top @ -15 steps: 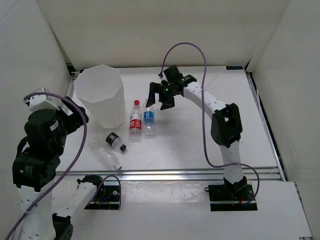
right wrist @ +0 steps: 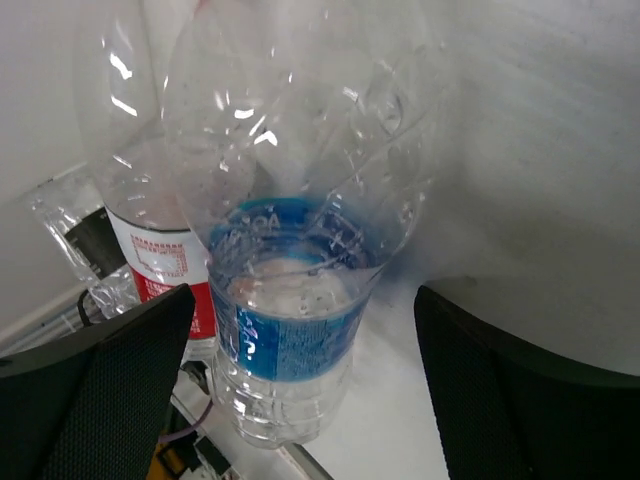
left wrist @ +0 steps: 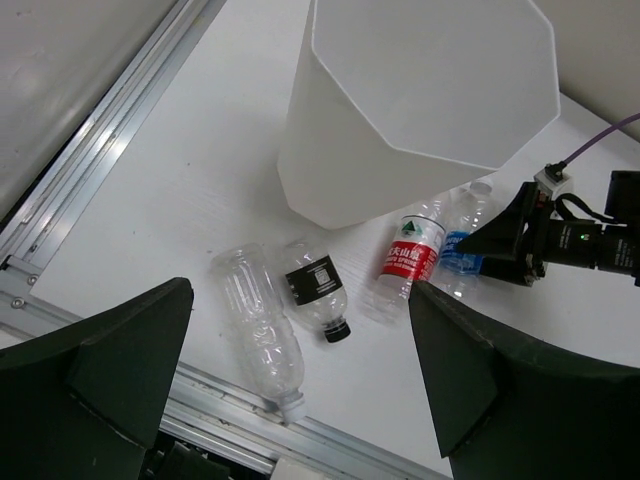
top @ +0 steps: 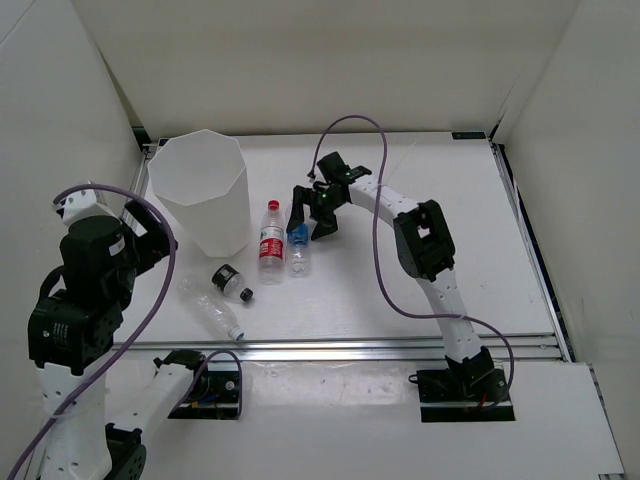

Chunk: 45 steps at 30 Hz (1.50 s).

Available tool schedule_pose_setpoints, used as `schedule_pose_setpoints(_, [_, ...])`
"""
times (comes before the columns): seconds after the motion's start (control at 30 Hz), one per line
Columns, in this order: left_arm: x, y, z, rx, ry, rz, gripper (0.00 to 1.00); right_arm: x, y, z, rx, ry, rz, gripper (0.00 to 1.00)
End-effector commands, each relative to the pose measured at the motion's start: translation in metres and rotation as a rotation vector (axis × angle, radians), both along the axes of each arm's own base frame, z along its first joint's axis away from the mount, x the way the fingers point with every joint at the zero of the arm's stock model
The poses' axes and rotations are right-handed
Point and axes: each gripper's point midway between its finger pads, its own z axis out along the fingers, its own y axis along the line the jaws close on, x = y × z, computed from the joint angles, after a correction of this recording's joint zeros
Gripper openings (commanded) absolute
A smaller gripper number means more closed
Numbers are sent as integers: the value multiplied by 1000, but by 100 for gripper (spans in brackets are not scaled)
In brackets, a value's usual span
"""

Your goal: Put the plastic bottles in the bin

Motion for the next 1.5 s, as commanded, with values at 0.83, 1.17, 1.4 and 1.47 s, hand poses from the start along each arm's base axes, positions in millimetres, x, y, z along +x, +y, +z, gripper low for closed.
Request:
schedule_pose_setpoints(0.83, [25, -14, -55, -61, 80, 1, 100, 48, 22, 436, 781, -812, -162, 27])
schedule_pose_setpoints(1.17, [23, -25, -73, -15, 215, -109, 100, 33, 104, 429, 801, -1117, -117, 48])
schedule_pose_setpoints(1.4, [35, -27, -86, -12, 252, -106, 100, 21, 125, 400, 694, -1193, -3, 100])
schedule_pose_setpoints(1.47, [38, -30, -87, -30, 244, -106, 100, 22, 111, 401, 610, -1210, -24, 100])
